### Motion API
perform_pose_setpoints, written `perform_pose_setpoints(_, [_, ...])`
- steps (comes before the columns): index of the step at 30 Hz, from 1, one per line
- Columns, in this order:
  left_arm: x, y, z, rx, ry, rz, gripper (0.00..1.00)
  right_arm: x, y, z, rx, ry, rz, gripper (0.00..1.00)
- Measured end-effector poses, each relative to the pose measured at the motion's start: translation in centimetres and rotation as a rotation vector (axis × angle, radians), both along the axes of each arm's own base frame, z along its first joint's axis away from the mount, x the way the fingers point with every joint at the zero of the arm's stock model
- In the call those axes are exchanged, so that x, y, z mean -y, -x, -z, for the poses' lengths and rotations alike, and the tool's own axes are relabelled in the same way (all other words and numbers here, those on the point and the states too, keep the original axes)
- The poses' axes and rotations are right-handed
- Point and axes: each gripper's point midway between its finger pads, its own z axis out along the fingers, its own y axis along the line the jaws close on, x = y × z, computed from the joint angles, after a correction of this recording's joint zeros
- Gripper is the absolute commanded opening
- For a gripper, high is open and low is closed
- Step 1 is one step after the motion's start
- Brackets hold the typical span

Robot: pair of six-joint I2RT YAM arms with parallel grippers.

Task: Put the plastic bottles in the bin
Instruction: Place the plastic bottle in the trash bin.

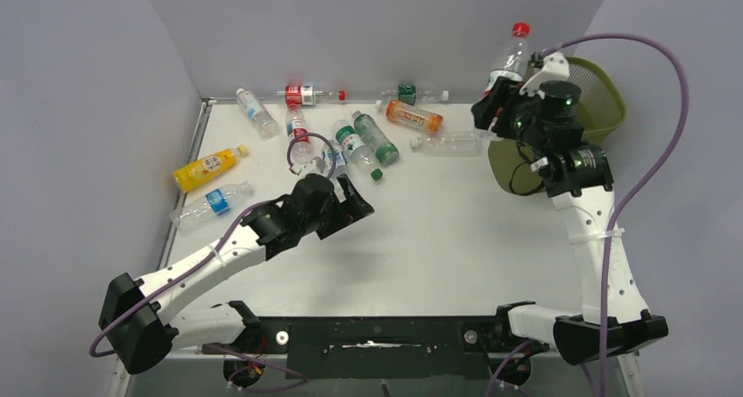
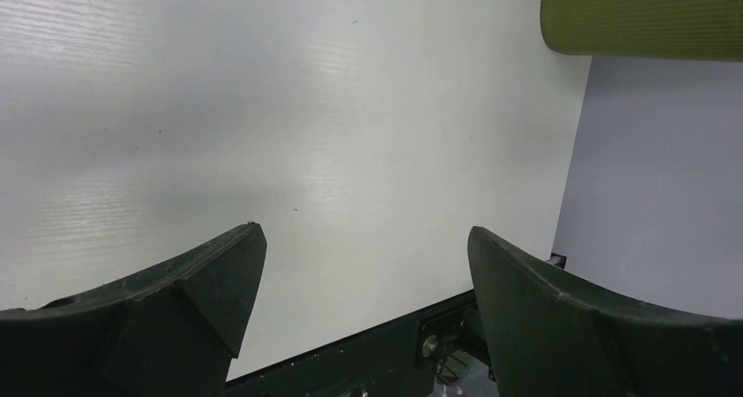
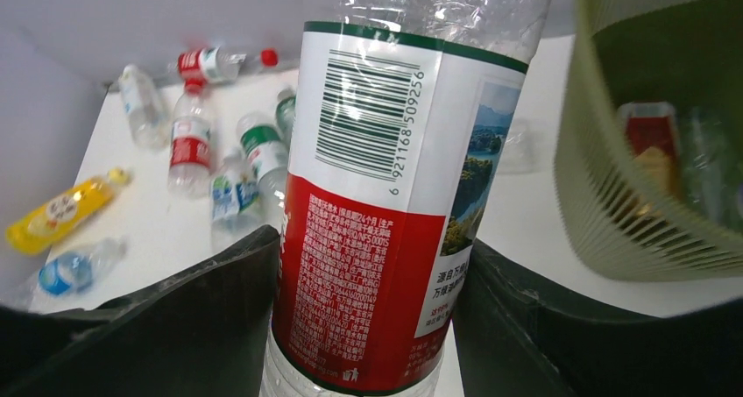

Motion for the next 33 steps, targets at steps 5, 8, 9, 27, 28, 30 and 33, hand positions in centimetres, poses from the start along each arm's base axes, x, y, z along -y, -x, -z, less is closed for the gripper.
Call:
perform_pose_setpoints(5, [-0.1,0.3,0.6,-0.013,-0.006,0.006,0.87,6.2,-3.3,-2.2,0.055,0.011,0.150,0.54])
perform_pose_setpoints(8, [-0.1,0.4,0.8,-0.019,-0.007,0.011,0.87,10.3,-5.0,-2.3,0.057,0.011,0.239,0.55])
perform_pose_setpoints(9, [-0.1,0.4,0.8,-0.019,-0.008,0.011,0.87,11.8,-5.5,-2.2,0.054,0.009,0.267,0.56])
perform_pose_setpoints(27, [0.3,1.0,3.1,-0.059,-0.028,0.054,0.88,21.0,-10.6,2.3,-0.054,-0.111,0.309,0.99])
perform_pose_setpoints(28, [0.3,1.1,3.3,-0.063,-0.031,0.055,0.87,21.1,-10.8,2.4,-0.061,-0.113,0.307,0.99])
perform_pose_setpoints(30, [0.3,1.0,3.6,-0.065,-0.030,0.058,0.88,21.1,-10.7,3.0,-0.084,-0.116,0.304,0.98])
perform_pose_setpoints(33, [0.0,0.6,3.6,-0.061,-0.025,0.055,0.88,20.9,-10.3,3.3,-0.104,-0.118,0.304,0.98])
